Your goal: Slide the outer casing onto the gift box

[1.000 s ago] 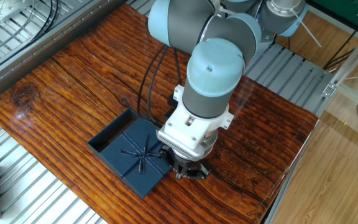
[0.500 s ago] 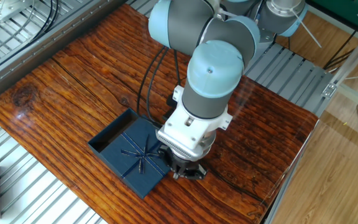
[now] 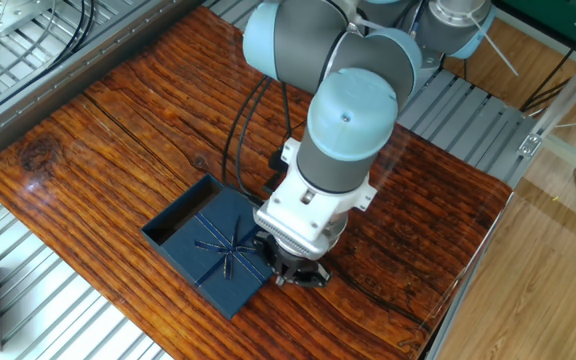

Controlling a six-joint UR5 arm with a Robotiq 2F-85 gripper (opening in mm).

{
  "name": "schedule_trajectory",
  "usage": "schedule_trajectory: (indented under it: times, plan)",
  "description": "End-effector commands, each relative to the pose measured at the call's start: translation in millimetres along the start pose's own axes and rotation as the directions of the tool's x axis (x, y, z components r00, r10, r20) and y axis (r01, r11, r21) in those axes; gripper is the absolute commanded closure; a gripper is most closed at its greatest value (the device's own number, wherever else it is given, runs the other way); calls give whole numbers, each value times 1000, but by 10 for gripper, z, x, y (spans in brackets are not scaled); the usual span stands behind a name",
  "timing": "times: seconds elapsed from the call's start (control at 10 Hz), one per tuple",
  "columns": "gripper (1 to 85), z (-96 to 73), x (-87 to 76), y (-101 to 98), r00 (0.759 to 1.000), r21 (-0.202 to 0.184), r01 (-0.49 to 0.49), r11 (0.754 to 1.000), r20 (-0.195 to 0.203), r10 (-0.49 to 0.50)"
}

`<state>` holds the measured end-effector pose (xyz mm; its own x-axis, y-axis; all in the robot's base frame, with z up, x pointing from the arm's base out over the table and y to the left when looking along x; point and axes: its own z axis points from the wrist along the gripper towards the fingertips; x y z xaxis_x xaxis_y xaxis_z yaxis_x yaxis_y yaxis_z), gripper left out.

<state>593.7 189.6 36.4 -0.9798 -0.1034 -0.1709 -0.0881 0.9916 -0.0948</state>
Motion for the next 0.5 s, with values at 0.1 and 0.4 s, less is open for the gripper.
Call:
schedule_trajectory:
  times: [0.1,0.4]
  plan:
    - [847,1,21,-86,1000,37,8,999,-5,-8]
    - [847,-15,45,-117,1000,51,17,999,-13,-17]
